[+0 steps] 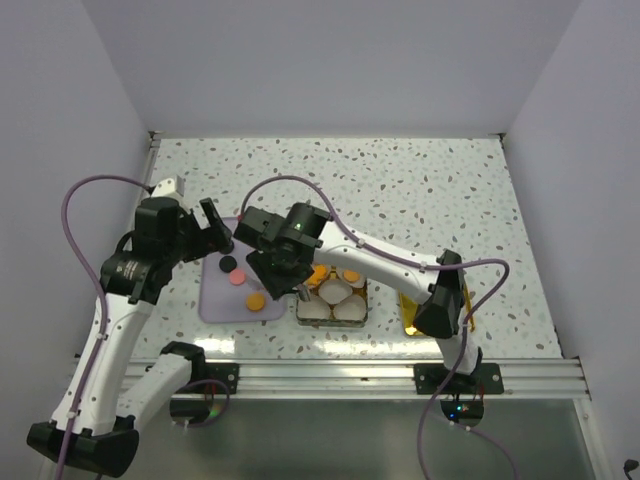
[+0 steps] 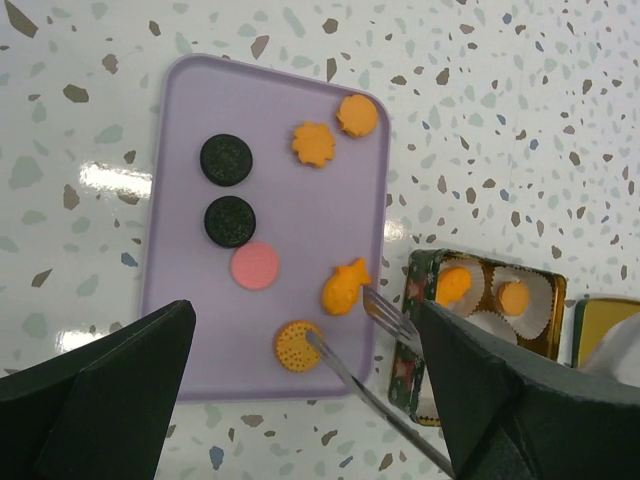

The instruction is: Pack the cookies

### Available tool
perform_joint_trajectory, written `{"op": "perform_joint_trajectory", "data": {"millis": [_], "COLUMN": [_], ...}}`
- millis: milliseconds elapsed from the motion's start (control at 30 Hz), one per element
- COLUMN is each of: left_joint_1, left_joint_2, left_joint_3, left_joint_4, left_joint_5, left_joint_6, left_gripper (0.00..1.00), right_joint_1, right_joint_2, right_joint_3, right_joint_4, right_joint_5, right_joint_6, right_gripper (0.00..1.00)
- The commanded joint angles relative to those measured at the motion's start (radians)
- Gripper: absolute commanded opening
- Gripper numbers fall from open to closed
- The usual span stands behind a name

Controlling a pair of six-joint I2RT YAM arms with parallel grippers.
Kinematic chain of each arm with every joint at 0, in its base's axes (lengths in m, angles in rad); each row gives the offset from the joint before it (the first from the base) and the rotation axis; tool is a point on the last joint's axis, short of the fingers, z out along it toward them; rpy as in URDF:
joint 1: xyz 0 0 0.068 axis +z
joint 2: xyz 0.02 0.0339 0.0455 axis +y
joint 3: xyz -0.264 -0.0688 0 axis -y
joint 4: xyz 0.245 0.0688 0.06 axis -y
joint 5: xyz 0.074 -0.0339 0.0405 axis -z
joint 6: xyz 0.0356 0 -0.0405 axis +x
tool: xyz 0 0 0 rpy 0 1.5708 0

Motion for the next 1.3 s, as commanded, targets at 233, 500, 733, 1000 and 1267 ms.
{"op": "perform_joint_trajectory", "data": {"millis": [233, 500, 733, 1000, 1267], "left_joint_1": [-0.005, -0.005, -0.005, -0.005, -0.005], "left_joint_2": [-0.068, -0.105, -0.131, -0.149, -0.143], "left_joint_3": [0.053, 0.053, 0.048, 0.048, 0.053], "left_joint_4": [-0.105, -0.14, -0.158, -0.183, -0.185], "left_joint_5": [-0.096, -0.105, -0.105, -0.111, -0.103], "left_joint_6": [0.016, 0.0, -0.012, -0.016, -0.015], "left_gripper": [1.0, 1.0, 1.0, 1.0, 1.0], "right_joint_1": [0.08, 0.088, 0.094, 0.092, 0.091], "right_joint_2": [0.082, 0.114, 0.14, 0.158, 0.119], "right_joint_3": [0.051, 0.041, 0.035, 0.067, 0.083], "right_joint_4": [-0.006, -0.027, -0.026, -0.049, -0.07], "right_joint_5": [-0.061, -0.049, -0.048, -0.019, 0.001], "right_joint_6": [-0.039, -0.047, -0.056, -0.056, -0.04], "right_gripper": [0.54, 0.55, 0.55, 0.52, 0.48]}}
